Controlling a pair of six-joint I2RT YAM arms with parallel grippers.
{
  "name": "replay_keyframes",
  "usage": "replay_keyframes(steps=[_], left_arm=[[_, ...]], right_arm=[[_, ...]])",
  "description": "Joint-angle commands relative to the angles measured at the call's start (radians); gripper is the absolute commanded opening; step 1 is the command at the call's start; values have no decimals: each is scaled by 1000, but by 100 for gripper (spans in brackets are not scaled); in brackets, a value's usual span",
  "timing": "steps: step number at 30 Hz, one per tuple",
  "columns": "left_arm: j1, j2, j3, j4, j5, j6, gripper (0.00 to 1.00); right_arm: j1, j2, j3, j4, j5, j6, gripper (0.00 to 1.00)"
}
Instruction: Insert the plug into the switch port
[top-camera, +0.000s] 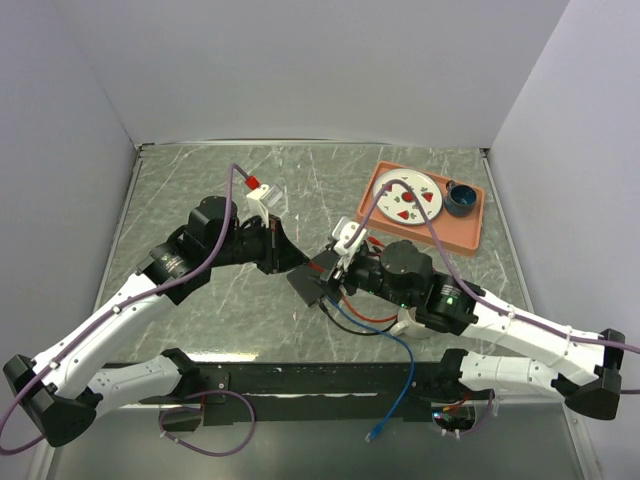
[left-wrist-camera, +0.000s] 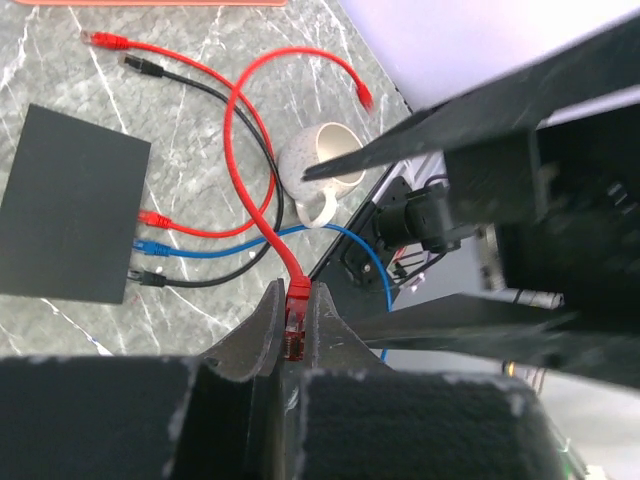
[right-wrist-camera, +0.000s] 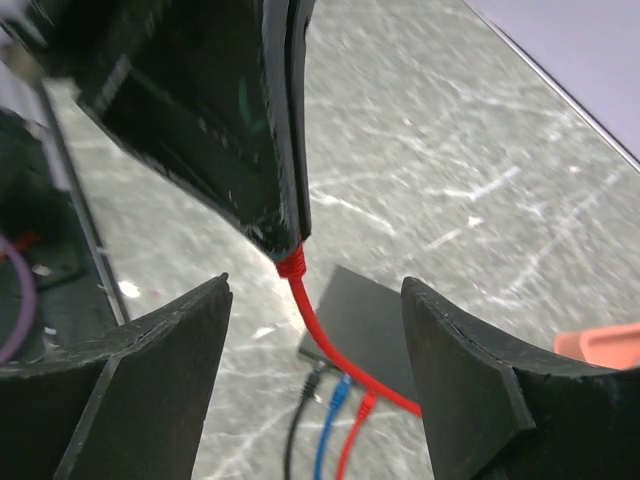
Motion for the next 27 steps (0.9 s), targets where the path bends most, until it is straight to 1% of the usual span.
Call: replay_keyframes(steps=[1, 8, 19, 23, 26, 27], left_arm=[[-3, -1, 40, 26, -4, -81, 1], [-3, 7, 31, 32, 19, -90, 1], [-3, -9, 26, 18, 4, -85, 1], [-3, -9, 22, 21, 7, -90, 1], [-3, -12, 20, 27, 13, -94, 1], [-3, -10, 20, 30, 19, -96, 1]], right_arm=[[31, 6, -23, 107, 150, -60, 75], [31, 1, -43, 153, 147, -61, 71], [31, 32, -32, 159, 70, -57, 64], [31, 44, -25, 156, 41, -49, 56], [33, 50, -26, 156, 32, -46, 45], [33, 52, -28, 157, 29, -46, 40]])
